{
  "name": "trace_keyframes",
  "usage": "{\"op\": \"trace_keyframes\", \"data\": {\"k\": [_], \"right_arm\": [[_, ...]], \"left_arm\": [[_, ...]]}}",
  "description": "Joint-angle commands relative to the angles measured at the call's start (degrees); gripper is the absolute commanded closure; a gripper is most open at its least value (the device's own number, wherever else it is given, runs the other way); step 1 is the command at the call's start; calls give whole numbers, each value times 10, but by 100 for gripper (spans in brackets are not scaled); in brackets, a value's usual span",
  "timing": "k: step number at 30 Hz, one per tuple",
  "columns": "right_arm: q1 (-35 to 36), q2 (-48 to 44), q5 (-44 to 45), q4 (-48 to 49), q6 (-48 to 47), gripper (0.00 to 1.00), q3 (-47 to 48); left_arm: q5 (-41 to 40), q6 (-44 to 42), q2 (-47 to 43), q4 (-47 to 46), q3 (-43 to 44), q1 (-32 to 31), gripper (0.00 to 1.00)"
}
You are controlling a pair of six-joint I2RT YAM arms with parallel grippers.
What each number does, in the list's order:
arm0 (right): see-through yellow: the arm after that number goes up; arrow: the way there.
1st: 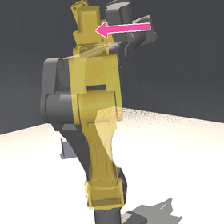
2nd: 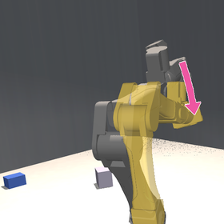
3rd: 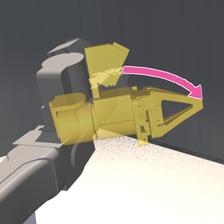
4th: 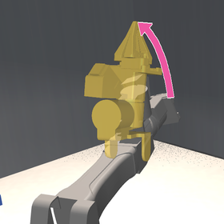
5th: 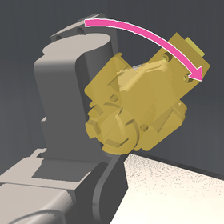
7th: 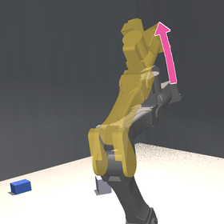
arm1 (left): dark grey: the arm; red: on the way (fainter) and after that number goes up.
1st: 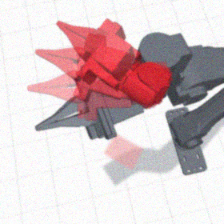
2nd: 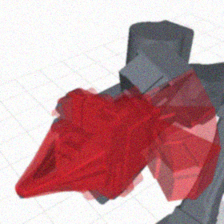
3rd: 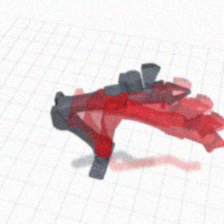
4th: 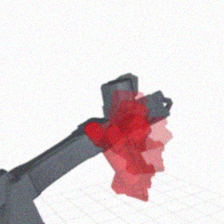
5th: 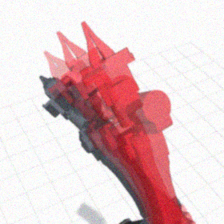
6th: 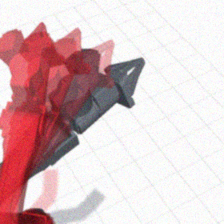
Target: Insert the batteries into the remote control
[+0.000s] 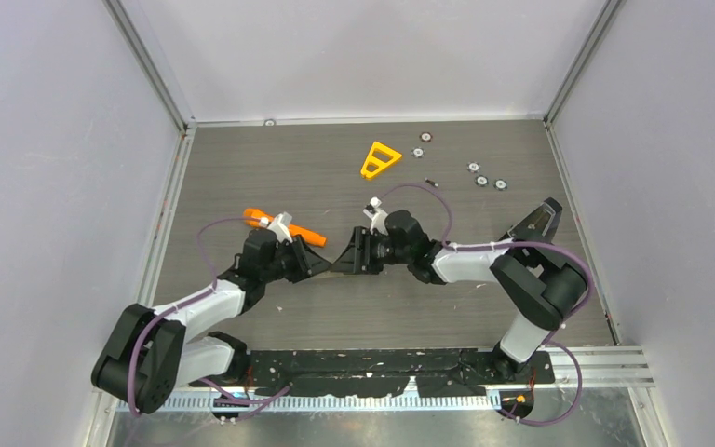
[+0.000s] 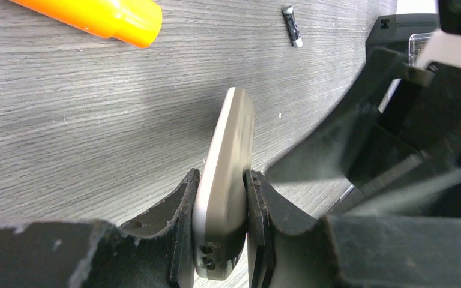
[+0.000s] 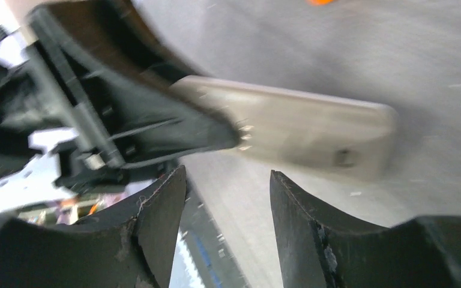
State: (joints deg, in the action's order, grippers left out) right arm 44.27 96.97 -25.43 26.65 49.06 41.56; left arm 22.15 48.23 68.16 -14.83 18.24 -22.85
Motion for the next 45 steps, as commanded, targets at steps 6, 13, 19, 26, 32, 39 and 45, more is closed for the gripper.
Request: {"op": "trace_keyframes", "data": {"k": [6, 13, 19, 26, 32, 39, 45], "right_arm": [[13, -62, -73, 59, 38, 41, -5], [13, -87, 57, -161, -54, 37, 38], [13, -74, 91, -212, -79, 34, 62], [13, -55, 110, -211, -89, 36, 83], [13, -26, 116, -227, -102, 35, 113], [13, -9, 124, -252, -104, 33, 126], [13, 2, 116, -259, -106, 32, 134]], "left_arm": [[-120, -39, 30, 147, -20, -6, 100], [-77, -55, 27, 115, -29, -6, 100], [-30, -69, 52, 65, -33, -7, 100], [-22, -82, 55, 63, -32, -6, 100], [-22, -83, 54, 63, -33, -6, 100], [-28, -83, 49, 64, -35, -7, 100], [-29, -84, 49, 63, -35, -6, 100]]}}
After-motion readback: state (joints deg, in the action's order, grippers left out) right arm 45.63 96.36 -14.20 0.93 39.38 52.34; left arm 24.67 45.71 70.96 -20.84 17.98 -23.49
